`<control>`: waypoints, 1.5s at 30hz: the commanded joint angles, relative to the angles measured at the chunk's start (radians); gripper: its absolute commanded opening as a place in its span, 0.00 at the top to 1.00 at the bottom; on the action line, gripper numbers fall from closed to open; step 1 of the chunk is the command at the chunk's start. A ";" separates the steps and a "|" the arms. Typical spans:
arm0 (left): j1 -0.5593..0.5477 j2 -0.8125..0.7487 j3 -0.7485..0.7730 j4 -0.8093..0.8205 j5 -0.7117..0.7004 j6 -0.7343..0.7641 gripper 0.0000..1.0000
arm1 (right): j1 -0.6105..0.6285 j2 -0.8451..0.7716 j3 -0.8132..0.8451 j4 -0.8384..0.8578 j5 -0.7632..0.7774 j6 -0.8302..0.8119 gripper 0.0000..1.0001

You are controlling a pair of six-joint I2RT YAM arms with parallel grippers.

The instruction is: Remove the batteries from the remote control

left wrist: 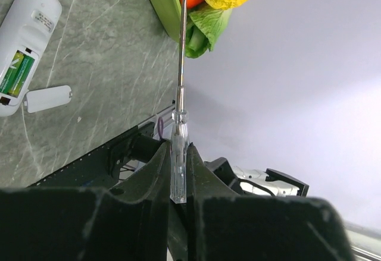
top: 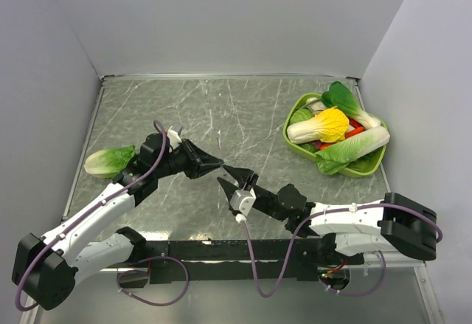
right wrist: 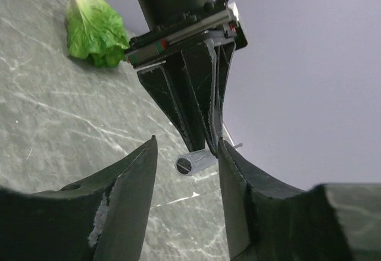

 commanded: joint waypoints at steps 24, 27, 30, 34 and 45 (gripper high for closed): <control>-0.022 -0.040 -0.011 0.037 -0.011 -0.072 0.99 | 0.012 0.077 0.022 0.197 0.150 -0.010 0.72; -0.025 -0.039 -0.011 0.047 -0.006 -0.073 0.99 | 0.013 0.074 0.020 0.216 0.158 -0.008 0.87; -0.025 -0.025 0.004 0.047 0.012 -0.035 0.98 | 0.013 0.059 0.029 0.191 0.179 0.007 1.00; -0.025 0.012 0.067 -0.016 0.020 0.064 0.73 | 0.013 0.015 0.031 0.110 0.219 0.053 1.00; -0.024 0.055 0.176 -0.274 -0.219 0.362 0.27 | -0.005 -0.296 0.213 -0.884 0.434 0.715 1.00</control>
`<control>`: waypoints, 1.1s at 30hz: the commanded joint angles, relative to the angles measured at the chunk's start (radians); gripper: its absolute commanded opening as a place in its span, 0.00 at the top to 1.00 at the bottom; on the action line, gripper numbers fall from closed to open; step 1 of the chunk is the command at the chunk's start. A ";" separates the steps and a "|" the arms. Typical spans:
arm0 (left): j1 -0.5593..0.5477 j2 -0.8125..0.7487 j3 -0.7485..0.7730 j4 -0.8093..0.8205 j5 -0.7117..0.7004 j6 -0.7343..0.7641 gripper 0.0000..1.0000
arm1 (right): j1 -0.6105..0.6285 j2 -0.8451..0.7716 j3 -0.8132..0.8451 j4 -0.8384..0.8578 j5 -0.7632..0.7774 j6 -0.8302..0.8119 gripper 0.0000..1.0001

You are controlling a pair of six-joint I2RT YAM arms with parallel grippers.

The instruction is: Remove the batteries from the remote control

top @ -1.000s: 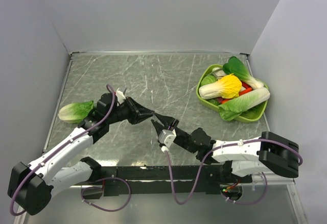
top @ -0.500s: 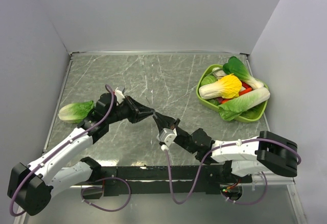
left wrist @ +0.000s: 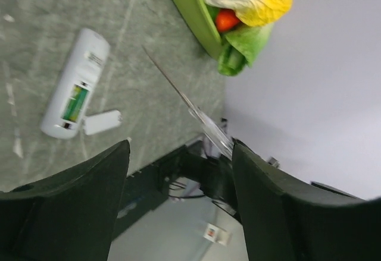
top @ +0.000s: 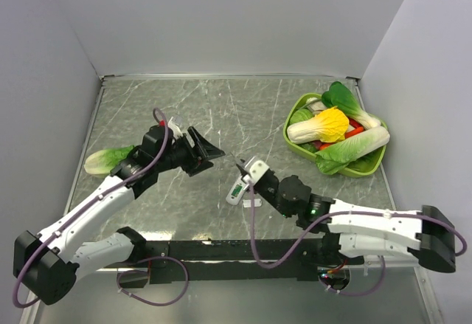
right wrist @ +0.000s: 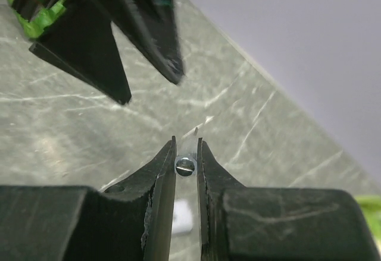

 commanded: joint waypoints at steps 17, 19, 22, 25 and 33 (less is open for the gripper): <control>-0.048 0.345 -0.182 0.300 -0.001 0.172 0.51 | -0.291 -0.228 0.182 -0.923 -0.079 1.031 1.00; -0.065 0.403 -0.174 0.317 0.002 0.170 0.55 | -0.296 -0.239 0.148 -0.873 -0.097 1.044 1.00; -0.094 0.472 -0.180 0.373 0.033 0.152 0.61 | -0.302 -0.242 0.111 -0.810 -0.151 1.055 1.00; -0.126 0.512 -0.193 0.420 0.041 0.129 0.66 | -0.307 -0.234 0.093 -0.782 -0.171 1.062 1.00; -0.196 0.560 -0.202 0.495 0.036 0.069 0.75 | -0.314 -0.268 0.059 -0.759 -0.142 1.029 1.00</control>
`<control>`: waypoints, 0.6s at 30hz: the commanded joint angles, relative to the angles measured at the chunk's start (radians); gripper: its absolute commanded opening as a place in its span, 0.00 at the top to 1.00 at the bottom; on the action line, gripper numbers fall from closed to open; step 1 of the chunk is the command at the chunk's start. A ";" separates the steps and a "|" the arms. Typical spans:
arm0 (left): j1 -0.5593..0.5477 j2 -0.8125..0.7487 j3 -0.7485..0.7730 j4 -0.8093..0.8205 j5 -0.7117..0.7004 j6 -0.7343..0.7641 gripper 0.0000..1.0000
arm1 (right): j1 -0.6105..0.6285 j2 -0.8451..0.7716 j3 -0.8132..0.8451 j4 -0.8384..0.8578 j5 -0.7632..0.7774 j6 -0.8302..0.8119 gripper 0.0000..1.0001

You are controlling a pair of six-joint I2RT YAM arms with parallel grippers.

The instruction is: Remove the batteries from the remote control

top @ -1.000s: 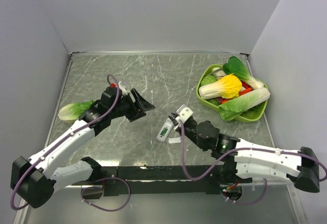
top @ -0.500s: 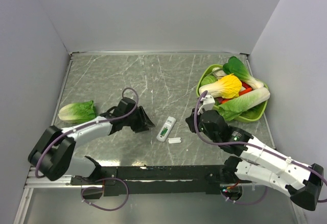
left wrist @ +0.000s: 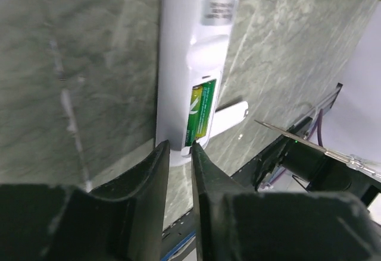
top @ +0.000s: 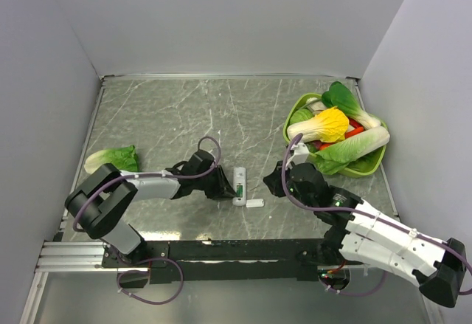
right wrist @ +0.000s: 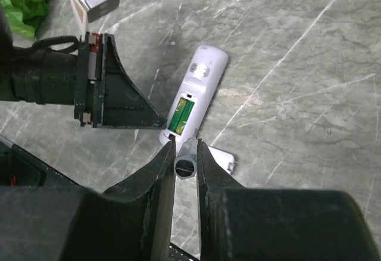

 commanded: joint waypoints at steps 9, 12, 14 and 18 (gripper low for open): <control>-0.055 -0.047 0.013 0.045 -0.042 -0.075 0.66 | -0.010 -0.025 -0.021 0.169 -0.120 -0.133 1.00; -0.049 -0.074 0.051 -0.025 -0.109 -0.054 0.60 | -0.010 -0.011 -0.015 0.157 -0.101 -0.130 1.00; -0.035 -0.075 0.092 -0.099 -0.137 -0.029 0.58 | -0.010 0.000 -0.009 0.159 -0.113 -0.135 1.00; -0.002 -0.032 0.149 -0.151 -0.135 0.004 0.57 | -0.009 0.019 0.005 0.148 -0.105 -0.147 1.00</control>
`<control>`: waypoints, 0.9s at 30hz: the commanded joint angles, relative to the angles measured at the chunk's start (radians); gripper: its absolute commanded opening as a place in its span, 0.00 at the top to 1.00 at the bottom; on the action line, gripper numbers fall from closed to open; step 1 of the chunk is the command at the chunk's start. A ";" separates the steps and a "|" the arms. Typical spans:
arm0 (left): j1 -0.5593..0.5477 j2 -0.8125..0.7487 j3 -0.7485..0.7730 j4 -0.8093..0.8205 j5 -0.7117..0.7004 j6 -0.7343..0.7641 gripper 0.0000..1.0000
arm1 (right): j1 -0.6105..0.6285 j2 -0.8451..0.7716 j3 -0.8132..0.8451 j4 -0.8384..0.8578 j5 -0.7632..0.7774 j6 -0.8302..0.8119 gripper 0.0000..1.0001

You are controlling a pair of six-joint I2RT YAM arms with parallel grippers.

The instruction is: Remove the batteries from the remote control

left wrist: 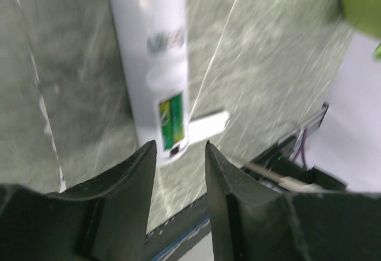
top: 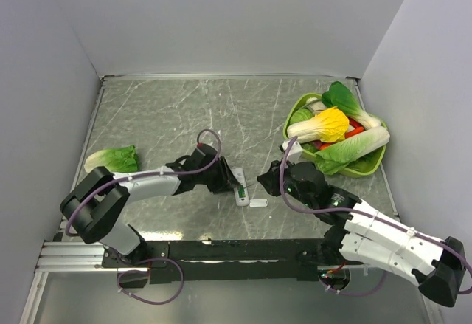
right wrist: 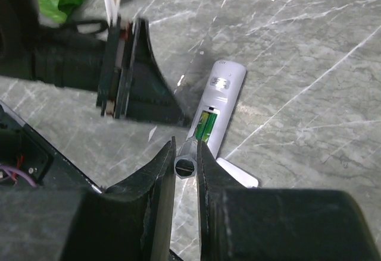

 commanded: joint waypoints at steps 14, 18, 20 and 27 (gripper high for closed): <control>0.073 0.178 0.169 -0.063 -0.003 0.075 0.59 | -0.002 0.106 0.070 -0.005 0.029 0.032 1.00; 0.073 0.184 0.152 -0.046 -0.001 0.072 0.60 | 0.000 0.121 0.089 -0.034 0.057 0.100 1.00; 0.073 0.188 0.148 -0.043 0.002 0.070 0.61 | 0.000 0.128 0.092 -0.035 0.065 0.121 1.00; 0.073 0.207 0.131 -0.003 0.019 0.055 0.63 | 0.001 0.168 0.102 -0.026 0.066 0.149 1.00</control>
